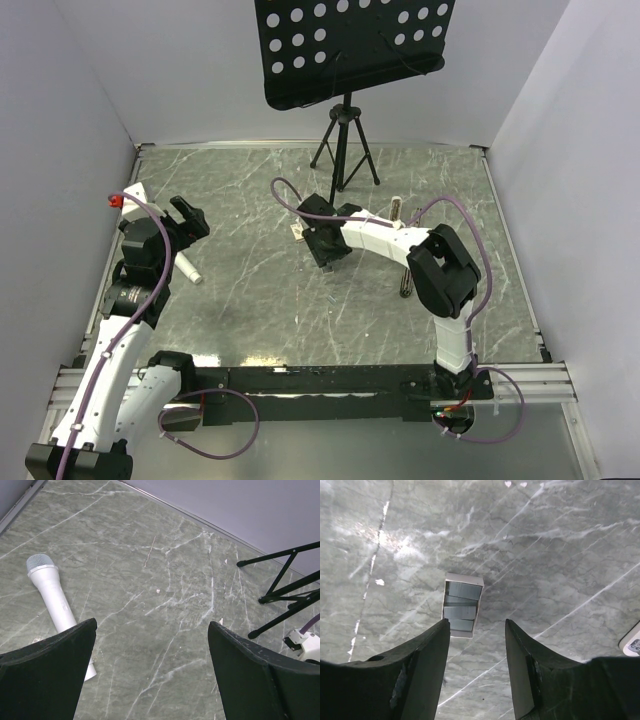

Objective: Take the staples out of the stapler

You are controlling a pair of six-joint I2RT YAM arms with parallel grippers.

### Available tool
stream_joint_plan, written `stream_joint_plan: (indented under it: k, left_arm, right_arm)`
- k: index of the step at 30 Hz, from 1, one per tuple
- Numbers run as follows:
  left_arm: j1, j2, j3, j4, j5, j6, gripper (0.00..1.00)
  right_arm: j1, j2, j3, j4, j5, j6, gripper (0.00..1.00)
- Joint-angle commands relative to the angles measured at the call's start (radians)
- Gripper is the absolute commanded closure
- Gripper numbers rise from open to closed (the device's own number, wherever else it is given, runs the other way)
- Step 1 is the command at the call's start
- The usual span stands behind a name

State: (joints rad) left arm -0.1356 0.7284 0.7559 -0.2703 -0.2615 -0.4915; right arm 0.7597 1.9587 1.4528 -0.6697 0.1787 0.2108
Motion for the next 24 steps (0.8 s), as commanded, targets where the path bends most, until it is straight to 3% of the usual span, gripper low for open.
stream_joint_plan:
  k: [1, 24]
  left_arm:
    - [-0.004, -0.007, -0.001, 0.029, -0.015, 0.008, 0.03]
    - [-0.004, -0.015, -0.001, 0.029, -0.018, 0.007, 0.03]
  right_arm:
    - [-0.002, -0.034, -0.011, 0.004, 0.019, -0.005, 0.44]
    - [-0.008, -0.006, -0.037, 0.005, 0.019, 0.018, 0.44]
